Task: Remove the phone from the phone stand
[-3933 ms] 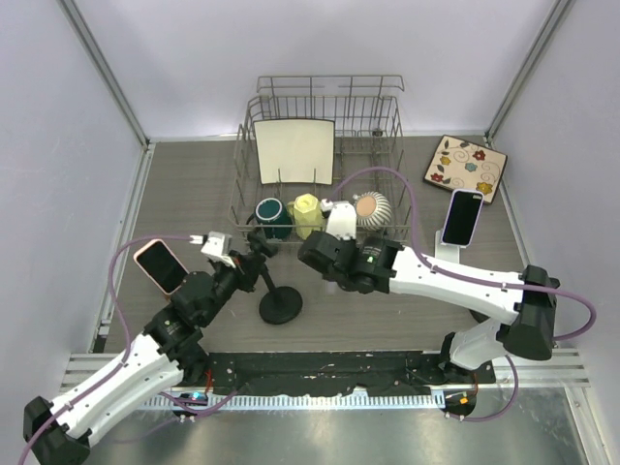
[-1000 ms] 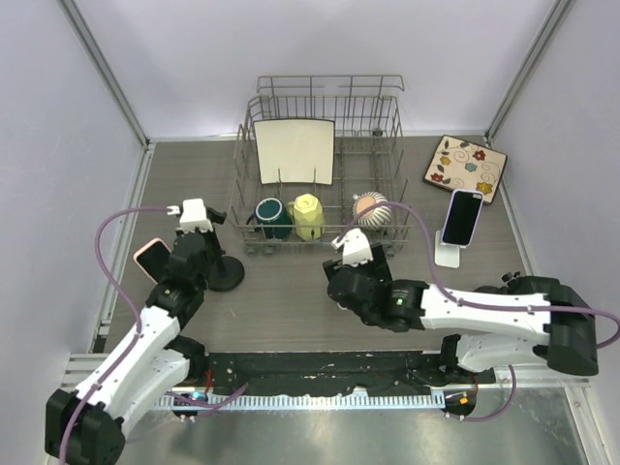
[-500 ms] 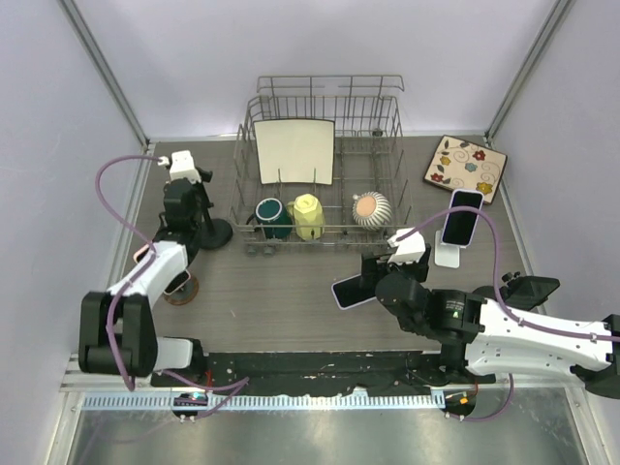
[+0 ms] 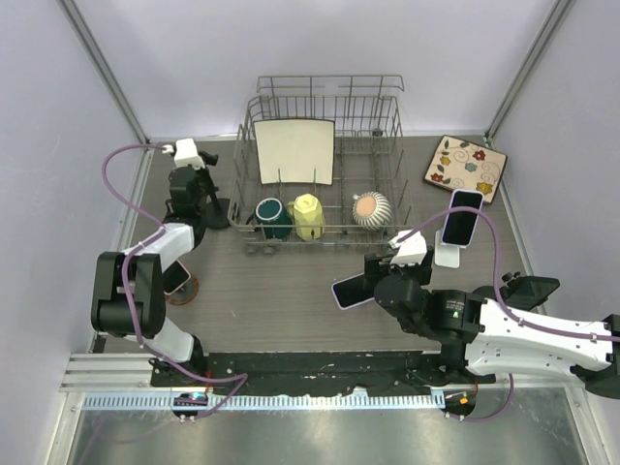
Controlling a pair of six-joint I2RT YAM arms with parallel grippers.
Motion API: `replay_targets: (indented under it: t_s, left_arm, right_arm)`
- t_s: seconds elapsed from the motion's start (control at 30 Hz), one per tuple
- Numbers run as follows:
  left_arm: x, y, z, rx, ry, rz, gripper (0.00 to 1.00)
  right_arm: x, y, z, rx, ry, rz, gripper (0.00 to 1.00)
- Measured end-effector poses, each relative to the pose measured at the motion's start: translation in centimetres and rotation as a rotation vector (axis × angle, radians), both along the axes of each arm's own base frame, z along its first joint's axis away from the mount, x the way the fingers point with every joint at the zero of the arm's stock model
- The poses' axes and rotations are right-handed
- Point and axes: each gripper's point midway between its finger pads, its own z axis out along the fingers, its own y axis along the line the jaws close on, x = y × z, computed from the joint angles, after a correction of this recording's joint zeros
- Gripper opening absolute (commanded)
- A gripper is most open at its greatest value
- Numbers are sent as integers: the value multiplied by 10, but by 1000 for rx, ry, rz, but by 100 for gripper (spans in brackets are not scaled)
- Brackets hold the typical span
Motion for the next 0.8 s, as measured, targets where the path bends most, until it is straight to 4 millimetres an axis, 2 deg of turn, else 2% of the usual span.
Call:
replay_targets:
  t_s: [0.3,0.4,0.43,0.53,0.6,0.73,0.8]
  left_arm:
    - [-38,-6,-7,-6,9,-44,33]
    - [-47,-11,-2,1,13,-66,48]
    - [-48,-12,0,5,14,-72,58]
    - [-55,-13,8,9,11,-78,77]
    - [-60,-12,14,9,9,-74,86]
    - [-76,-4,26,7,19,-30,100]
    - [-84,1,34,4,28,-2,100]
  right_arm:
    - [1,-2,-1,-15,-6,-15,93]
    - [2,0,-4,-34,-1,-13,93]
    - [2,0,-5,-38,1,-12,93]
    - [2,2,-6,-48,4,-6,93]
    - [2,3,-6,-47,5,-1,93]
    - [2,3,-6,-53,4,2,93]
    - [2,2,-5,-53,3,4,93]
